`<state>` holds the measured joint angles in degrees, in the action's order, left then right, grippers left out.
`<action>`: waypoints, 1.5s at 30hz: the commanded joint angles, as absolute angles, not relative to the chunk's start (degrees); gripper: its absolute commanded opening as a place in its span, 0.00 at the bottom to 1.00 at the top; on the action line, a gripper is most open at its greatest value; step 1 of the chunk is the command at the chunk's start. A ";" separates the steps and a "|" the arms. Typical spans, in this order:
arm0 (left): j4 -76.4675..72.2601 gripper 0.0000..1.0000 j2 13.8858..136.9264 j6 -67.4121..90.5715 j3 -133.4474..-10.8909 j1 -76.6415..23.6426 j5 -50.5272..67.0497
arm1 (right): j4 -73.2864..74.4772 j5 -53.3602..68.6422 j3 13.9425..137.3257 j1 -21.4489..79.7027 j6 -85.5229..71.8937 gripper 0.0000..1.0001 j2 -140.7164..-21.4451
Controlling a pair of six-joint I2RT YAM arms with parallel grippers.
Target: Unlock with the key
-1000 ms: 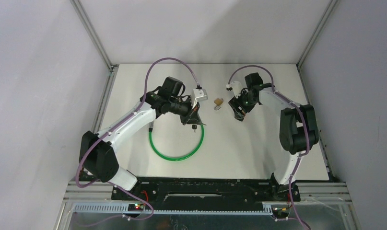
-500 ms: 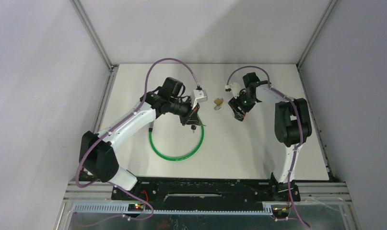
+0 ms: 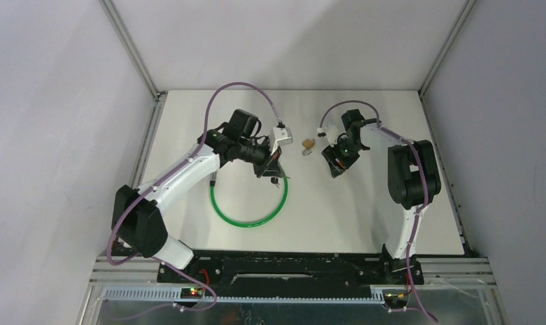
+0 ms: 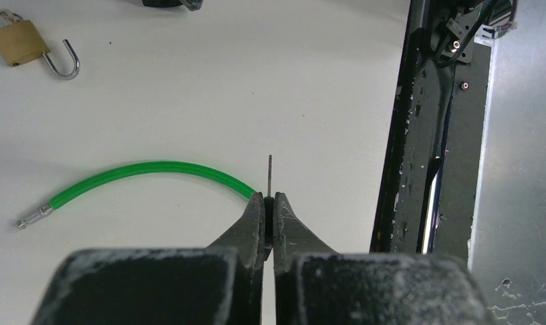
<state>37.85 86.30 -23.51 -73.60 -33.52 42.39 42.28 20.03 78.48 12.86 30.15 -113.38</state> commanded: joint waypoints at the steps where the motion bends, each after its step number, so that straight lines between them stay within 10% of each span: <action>1: 37.96 0.00 86.12 -25.19 -74.35 -33.40 43.64 | 43.81 22.03 76.64 14.64 28.14 0.65 -110.83; 20: 39.88 0.00 85.62 -26.77 -74.75 -33.40 43.23 | 48.04 25.71 76.57 16.93 26.97 0.68 -102.48; 45: 52.28 0.00 86.53 -37.22 -78.50 -33.38 46.57 | 43.91 14.89 76.70 18.15 67.31 0.74 -110.92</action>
